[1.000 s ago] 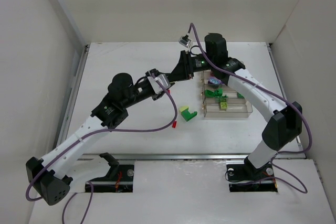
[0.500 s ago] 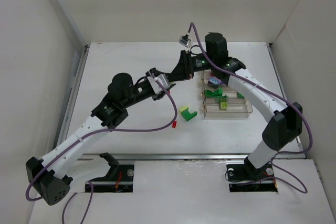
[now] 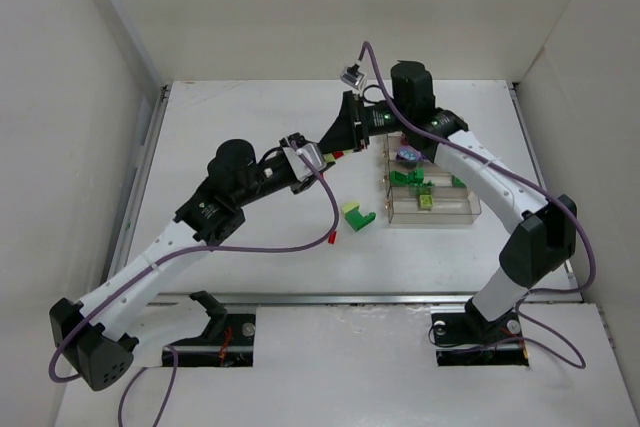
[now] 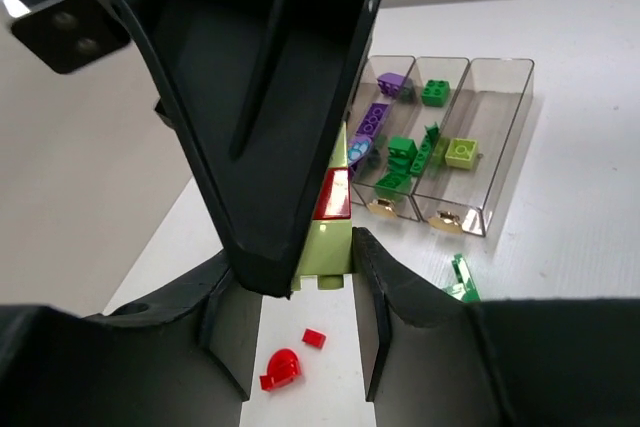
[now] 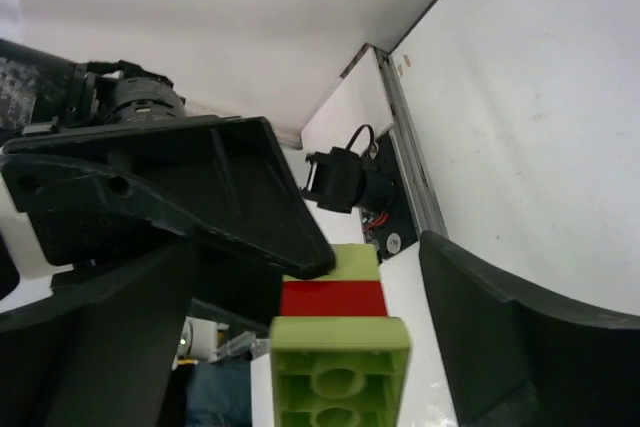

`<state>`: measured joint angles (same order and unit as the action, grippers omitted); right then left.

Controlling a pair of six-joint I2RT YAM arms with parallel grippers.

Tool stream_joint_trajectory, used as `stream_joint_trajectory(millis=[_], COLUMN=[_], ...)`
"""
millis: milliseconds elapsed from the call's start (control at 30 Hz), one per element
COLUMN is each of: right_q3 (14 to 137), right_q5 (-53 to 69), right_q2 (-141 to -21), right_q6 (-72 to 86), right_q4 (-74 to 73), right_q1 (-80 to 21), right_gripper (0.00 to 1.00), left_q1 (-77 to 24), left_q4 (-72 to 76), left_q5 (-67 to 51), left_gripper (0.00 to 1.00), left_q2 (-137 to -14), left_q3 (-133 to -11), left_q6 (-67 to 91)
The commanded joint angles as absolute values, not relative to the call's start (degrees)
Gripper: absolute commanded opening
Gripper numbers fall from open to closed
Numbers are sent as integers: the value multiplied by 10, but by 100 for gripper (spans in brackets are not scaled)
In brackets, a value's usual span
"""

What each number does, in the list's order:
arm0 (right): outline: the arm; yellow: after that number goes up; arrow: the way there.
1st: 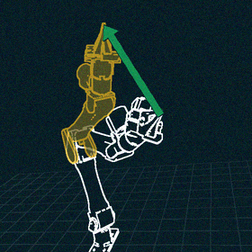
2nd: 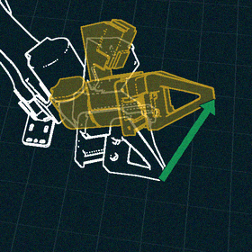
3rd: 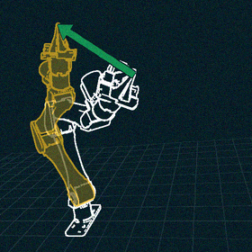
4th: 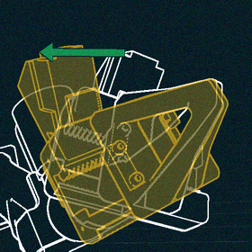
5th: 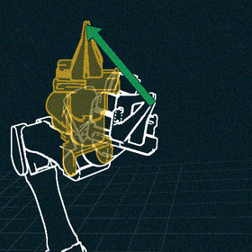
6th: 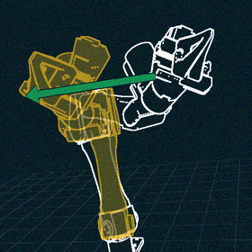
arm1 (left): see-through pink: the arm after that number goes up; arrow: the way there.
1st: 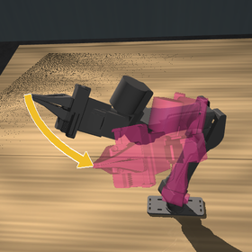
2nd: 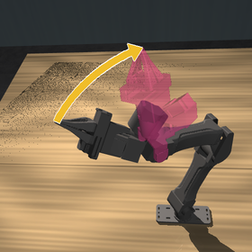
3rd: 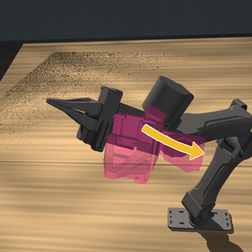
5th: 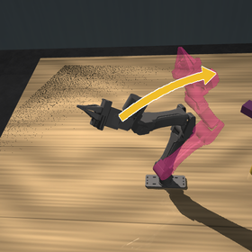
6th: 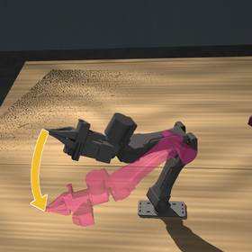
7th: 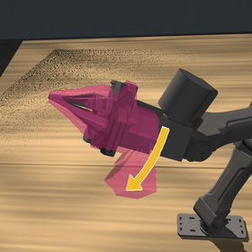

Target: Sort the legos into containers by color

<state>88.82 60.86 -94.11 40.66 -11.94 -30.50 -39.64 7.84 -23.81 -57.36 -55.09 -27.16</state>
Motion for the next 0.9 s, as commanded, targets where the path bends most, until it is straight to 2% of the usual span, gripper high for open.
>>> stream_joint_trajectory(millis=[0,133,433,500,633,700,833,867], right_q3=[922,917,832,824,894,917,886,839], right_q5=[617,592,527,456,242,174,-162,-194], right_q2=[-917,-911,-814,-790,-786,-786,-725,-709], right_q6=[403,397,328,283,89,71,-44,-76], right_q4=[-77,-77,-77,-106,-303,-329,-247,-170], right_q1=[-314,-294,-204,-190,-207,-212,-305,-315], right_gripper=[99,99,99,99,99,99,99,99], left_q1=[-402,-402,-402,-402,-402,-402,-402,-402], left_q4=[67,48,37,32,32,32,38,38], left_q5=[-260,-260,-211,-204,-204,-204,-204,-204], left_gripper=[0,0,0,0,0,0,0,0], left_q2=[-571,-561,-543,-537,-526,-526,-526,-526], left_q3=[-564,-564,-554,-554,-554,-554,-554,-554], left_q6=[-276,-286,-305,-310,-323,-330,-350,-358])
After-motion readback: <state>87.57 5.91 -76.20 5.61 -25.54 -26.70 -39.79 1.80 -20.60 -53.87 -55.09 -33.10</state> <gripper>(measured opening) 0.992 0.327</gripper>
